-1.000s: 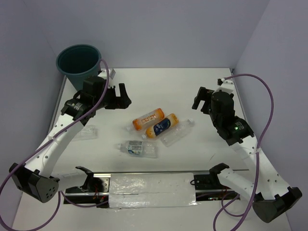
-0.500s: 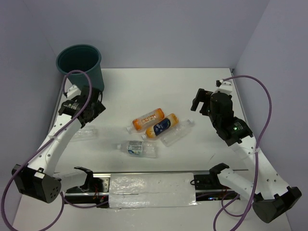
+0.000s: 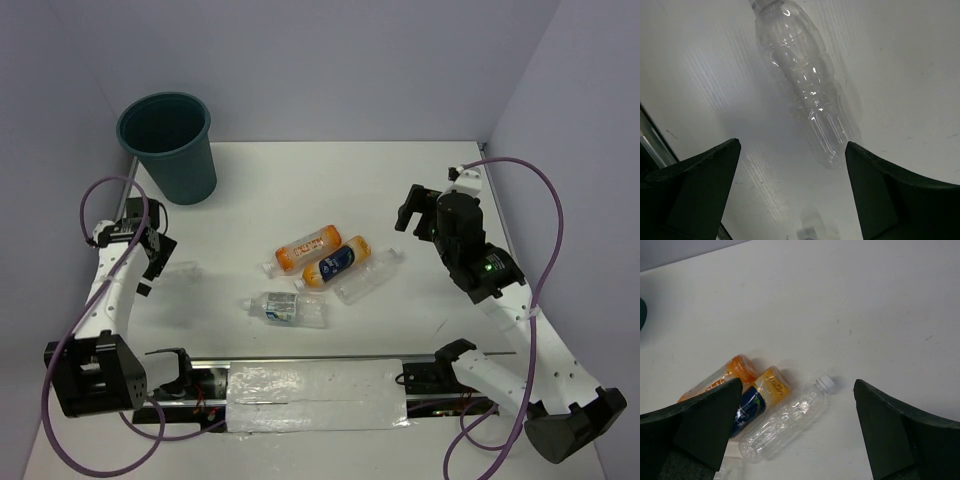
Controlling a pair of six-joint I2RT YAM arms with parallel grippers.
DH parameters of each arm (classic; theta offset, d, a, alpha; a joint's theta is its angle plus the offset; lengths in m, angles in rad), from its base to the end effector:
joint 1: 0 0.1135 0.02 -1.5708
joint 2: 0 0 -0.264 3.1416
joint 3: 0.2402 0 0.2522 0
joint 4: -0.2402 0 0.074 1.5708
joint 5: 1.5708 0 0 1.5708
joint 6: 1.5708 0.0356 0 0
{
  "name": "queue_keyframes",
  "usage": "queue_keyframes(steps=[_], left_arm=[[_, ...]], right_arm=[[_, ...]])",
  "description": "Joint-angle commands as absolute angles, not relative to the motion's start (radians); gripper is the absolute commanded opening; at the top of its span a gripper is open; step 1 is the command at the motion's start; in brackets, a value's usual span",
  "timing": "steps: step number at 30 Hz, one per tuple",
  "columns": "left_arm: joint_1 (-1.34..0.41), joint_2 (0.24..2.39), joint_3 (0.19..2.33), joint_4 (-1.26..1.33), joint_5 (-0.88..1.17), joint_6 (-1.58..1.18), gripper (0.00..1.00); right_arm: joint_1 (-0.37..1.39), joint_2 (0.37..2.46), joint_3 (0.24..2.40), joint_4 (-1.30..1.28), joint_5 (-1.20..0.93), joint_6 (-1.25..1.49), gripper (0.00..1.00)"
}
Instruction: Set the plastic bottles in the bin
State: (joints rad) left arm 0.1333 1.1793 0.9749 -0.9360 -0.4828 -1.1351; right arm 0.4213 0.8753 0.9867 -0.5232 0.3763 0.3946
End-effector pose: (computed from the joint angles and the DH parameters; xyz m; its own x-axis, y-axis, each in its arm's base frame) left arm 0.2112 0.0450 0.2706 -0.0994 -0.8235 -0.5586 -0.9473 0.2501 -0.2002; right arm 0.1749 0.0640 0.3602 -0.3653 0.2281 -0.9025 0.0730 0.9735 0.2165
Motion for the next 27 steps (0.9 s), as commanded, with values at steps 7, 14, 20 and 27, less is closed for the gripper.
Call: queue_keyframes(steps=[7, 14, 20, 27], left_arm=[[0.219, 1.296, 0.933, -0.759, -0.399, -1.152, 0.99], [0.242, 1.37, 0.871, -0.672, -0.393, -1.163, 0.99], [0.245, 1.397, 0.825, -0.635, -0.388, -1.146, 0.85], [0.245, 1.266, 0.911, -0.689, -0.405, -0.998, 0.6]], right_arm=[[0.429, 0.833, 0.954, -0.502, 0.385, 0.396, 1.0], [0.428, 0.838, 0.946, -0.488, 0.373, 0.39, 1.0], [0.428, 0.85, 0.957, -0.489, 0.396, 0.391, 1.0], [0.428, 0.85, 0.956, -0.485, 0.405, 0.399, 1.0]])
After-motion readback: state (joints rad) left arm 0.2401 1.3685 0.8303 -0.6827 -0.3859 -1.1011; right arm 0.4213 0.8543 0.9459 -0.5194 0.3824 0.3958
